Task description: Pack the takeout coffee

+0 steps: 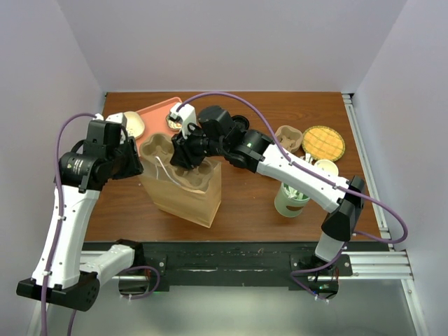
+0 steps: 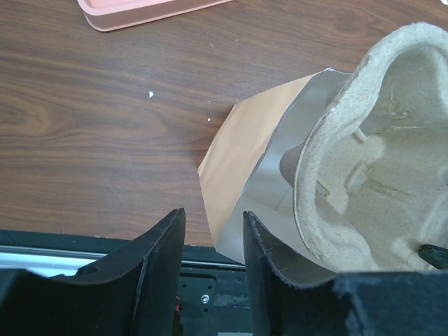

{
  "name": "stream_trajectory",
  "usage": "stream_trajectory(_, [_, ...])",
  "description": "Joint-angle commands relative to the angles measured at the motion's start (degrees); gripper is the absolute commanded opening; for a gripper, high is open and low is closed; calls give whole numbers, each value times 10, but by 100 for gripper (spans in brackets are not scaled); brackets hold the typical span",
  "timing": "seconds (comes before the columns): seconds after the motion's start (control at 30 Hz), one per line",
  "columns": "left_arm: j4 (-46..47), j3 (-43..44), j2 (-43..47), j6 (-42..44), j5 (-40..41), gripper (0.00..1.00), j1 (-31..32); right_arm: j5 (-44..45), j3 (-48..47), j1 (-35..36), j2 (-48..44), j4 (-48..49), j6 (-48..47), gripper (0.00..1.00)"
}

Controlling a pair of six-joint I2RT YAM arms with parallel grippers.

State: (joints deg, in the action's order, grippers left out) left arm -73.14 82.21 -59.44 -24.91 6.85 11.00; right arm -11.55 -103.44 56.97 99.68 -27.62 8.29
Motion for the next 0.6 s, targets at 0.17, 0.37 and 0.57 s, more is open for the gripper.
stream_trajectory(0.17, [26,-10,9,-3,4,43,0,-10,-20,-1,-11,31,-9,24])
stream_trajectory(0.37, [27,-14,12,-5,3,43,0,-15,-33,-1,-5,35,-6,25])
stream_trajectory(0.57, [27,-17,13,-6,0,43,0,-15,-31,-1,-5,40,-6,25])
